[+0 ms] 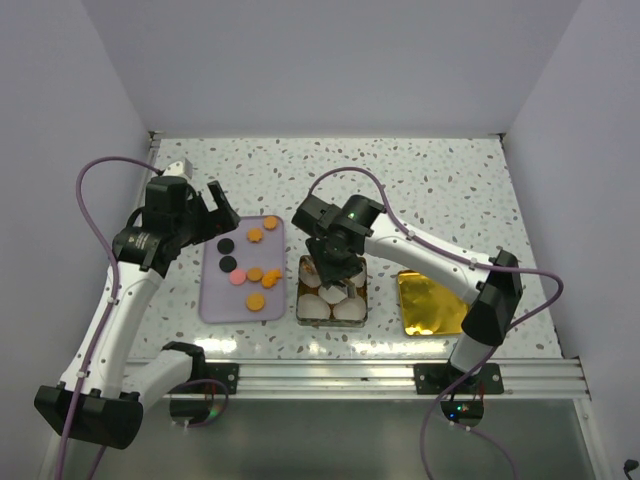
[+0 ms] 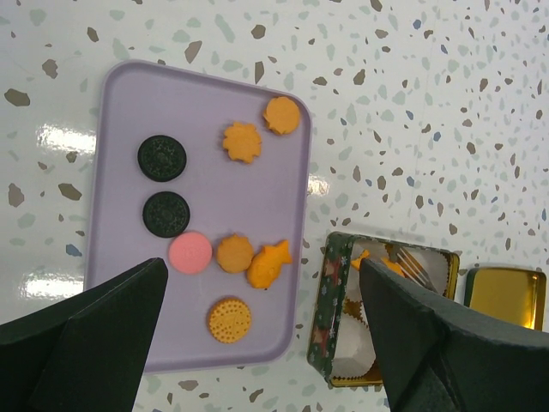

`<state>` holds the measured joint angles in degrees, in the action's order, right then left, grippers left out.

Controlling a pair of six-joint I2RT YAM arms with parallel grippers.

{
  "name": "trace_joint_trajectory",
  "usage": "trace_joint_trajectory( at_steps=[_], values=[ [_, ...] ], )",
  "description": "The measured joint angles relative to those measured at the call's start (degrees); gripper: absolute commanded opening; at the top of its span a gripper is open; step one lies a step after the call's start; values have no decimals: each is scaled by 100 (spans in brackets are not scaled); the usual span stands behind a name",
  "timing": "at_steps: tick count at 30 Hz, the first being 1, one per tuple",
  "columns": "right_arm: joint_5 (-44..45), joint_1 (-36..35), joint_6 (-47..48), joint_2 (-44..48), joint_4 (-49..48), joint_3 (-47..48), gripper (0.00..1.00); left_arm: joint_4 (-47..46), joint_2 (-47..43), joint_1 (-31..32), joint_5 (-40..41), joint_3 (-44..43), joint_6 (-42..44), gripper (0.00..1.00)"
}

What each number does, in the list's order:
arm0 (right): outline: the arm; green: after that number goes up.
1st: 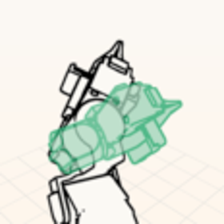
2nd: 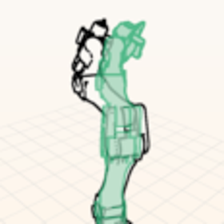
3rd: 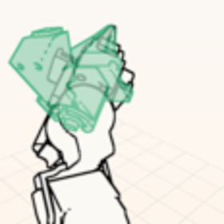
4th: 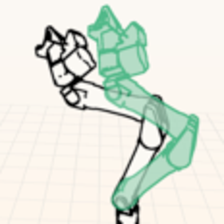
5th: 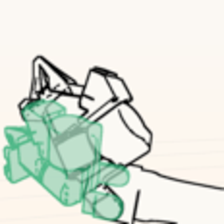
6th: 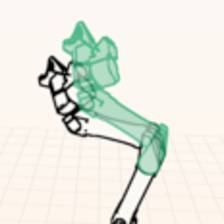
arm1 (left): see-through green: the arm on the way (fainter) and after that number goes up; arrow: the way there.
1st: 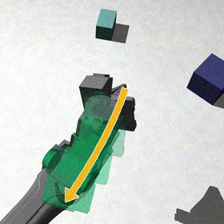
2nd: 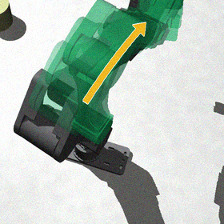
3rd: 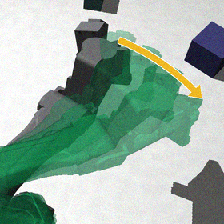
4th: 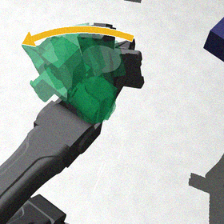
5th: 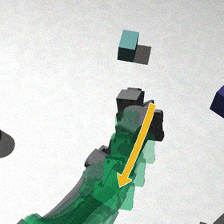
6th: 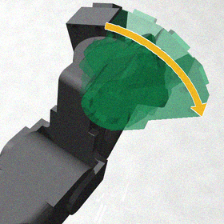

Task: Pack the cookies

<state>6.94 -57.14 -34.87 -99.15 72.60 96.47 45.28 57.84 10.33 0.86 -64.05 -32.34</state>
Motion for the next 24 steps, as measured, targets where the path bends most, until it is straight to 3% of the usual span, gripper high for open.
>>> trace_joint_trajectory(
  at_steps=[11,24],
  values=[
    [142,0,20,0,22,24,50,17,0,0,0,0,0,100],
    [247,0,79,-15,85,437,50,48,-68,0,35,-2,0,100]
  ],
)
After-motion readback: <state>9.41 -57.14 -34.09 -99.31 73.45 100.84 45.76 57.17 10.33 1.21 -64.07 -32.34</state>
